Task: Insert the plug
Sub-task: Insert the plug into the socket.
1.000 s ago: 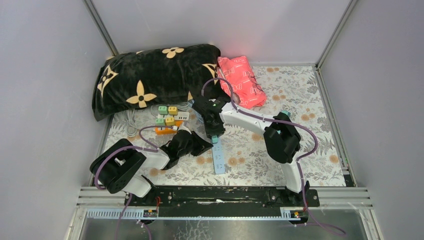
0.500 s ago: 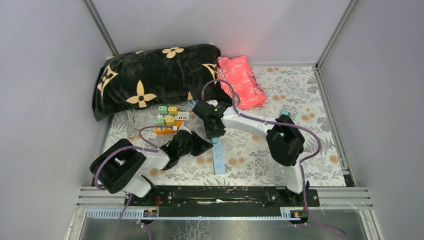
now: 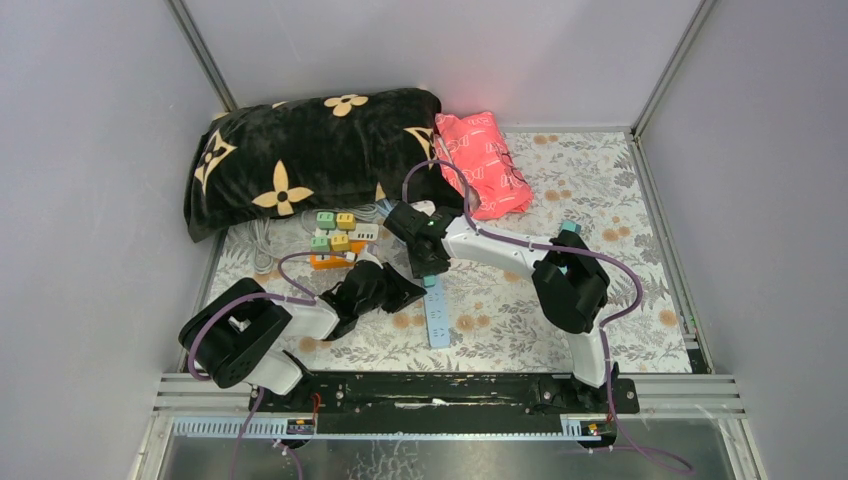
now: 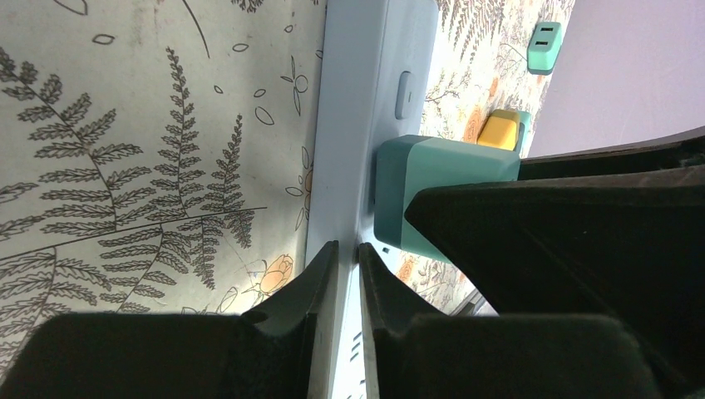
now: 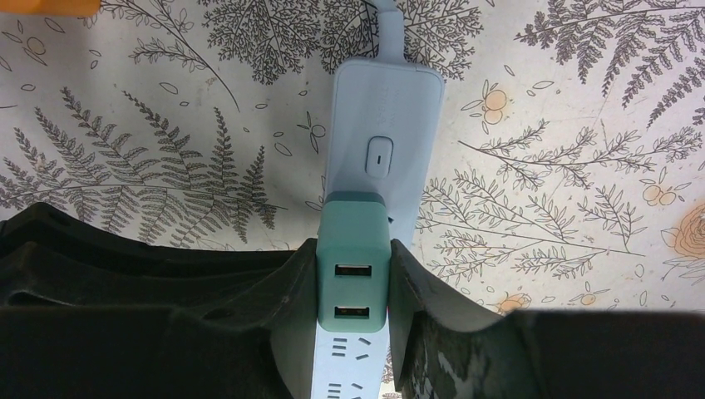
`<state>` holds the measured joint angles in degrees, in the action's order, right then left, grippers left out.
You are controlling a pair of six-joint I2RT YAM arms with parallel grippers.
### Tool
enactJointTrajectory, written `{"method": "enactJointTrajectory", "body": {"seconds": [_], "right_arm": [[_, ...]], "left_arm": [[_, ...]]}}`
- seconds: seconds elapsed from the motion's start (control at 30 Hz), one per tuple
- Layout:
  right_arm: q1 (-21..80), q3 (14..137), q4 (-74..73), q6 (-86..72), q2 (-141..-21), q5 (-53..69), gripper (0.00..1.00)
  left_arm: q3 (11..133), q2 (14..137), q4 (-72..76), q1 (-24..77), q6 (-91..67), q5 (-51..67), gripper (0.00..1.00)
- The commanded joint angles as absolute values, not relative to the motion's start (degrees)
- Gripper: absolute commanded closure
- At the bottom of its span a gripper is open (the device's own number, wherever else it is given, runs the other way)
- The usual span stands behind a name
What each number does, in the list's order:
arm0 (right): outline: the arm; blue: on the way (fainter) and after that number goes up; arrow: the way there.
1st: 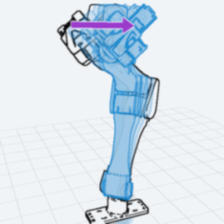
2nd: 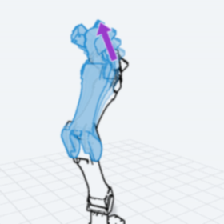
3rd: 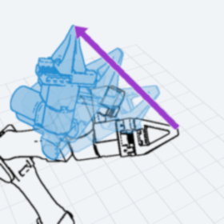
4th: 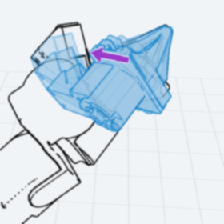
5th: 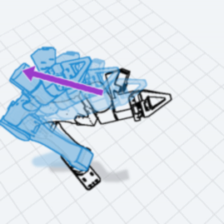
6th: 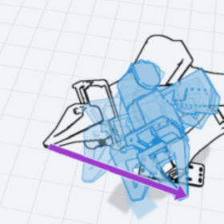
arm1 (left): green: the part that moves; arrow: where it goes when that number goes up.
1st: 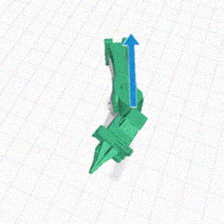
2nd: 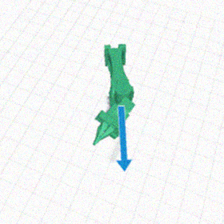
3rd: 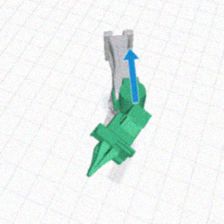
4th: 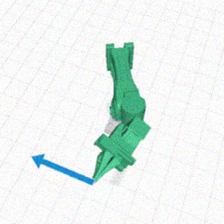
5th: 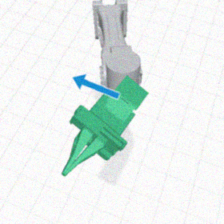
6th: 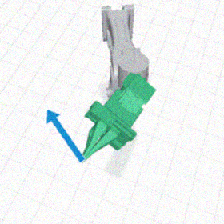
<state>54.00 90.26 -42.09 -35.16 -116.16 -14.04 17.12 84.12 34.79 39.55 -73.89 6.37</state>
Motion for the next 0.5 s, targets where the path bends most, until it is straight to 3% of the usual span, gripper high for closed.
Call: {"method": "enactJointTrajectory", "body": {"seconds": [0.0, 0.4, 0.47], "right_arm": [[54.85, 86.01, -43.71, -34.11, -126.52, -14.74, 1.0], [55.11, 84.82, -42.06, -34.62, -123.32, -14.88, 1.0], [55.07, 84.56, -40.79, -34.49, -121.55, -14.35, 0.96]], "left_arm": [[16.41, 83.64, 33.95, 40.78, -73.65, 7.55, 0.8], [17.09, 83.97, 33.29, 40.94, -73.49, 7.53, 0.79], [17.26, 84.16, 33.1, 40.93, -73.48, 7.55, 0.79]]}}
